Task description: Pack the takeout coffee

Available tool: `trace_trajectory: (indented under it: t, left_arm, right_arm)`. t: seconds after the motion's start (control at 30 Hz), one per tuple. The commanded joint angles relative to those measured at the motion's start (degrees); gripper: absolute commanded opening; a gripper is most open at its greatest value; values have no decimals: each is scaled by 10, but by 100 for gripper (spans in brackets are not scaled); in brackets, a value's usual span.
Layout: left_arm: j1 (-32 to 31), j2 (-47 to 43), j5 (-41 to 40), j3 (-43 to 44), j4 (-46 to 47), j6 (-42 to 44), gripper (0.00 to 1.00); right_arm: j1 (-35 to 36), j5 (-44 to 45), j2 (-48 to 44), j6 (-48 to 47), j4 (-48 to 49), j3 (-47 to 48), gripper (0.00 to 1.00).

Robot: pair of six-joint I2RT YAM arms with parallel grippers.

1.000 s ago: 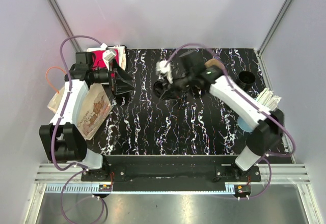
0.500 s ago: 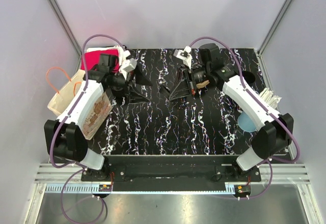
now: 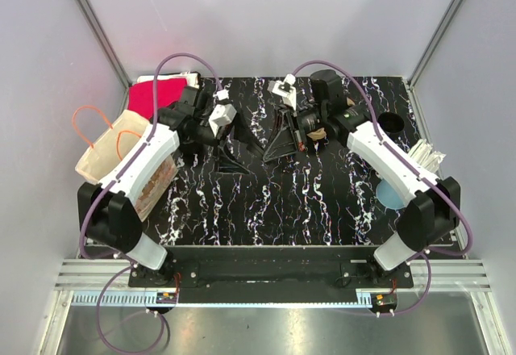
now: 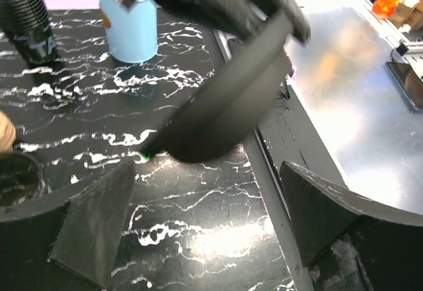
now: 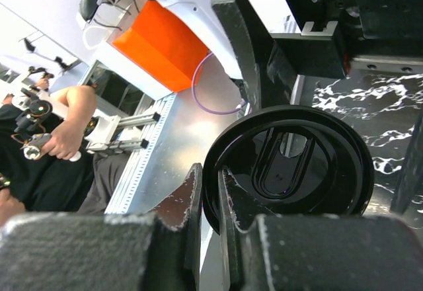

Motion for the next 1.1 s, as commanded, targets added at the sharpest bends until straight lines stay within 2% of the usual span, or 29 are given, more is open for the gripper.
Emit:
trace_trajectory:
  t: [0.0,0.13,0.23,0.33,0.47,0.87,1.07]
  left_arm:
    - [-14,26,129,64,-95,110,94]
    - [-19,58,130,108,-234,214,88]
    - [-21,77,130,131,-300,271,77]
    - [-22,86,130,136,-339,317,72]
    - [-26,80,130,130,-342,323,66]
    - [-33,50,130,114,-342,325,59]
    - [-37,44,130,107,-341,327,49]
  right_arm:
    - [11,-128,8,14,25,0,14]
    - [14,-128,12,14,24,1,14]
    - [14,-128,16,27,40,0,14]
    - [15,-128,13,44,64,-6,14]
    - [11,-128,23,68,92,-9,15]
    - [-15,-127,53,76,101,-7,16]
    - [-25,-128,62,84,112,-8,17]
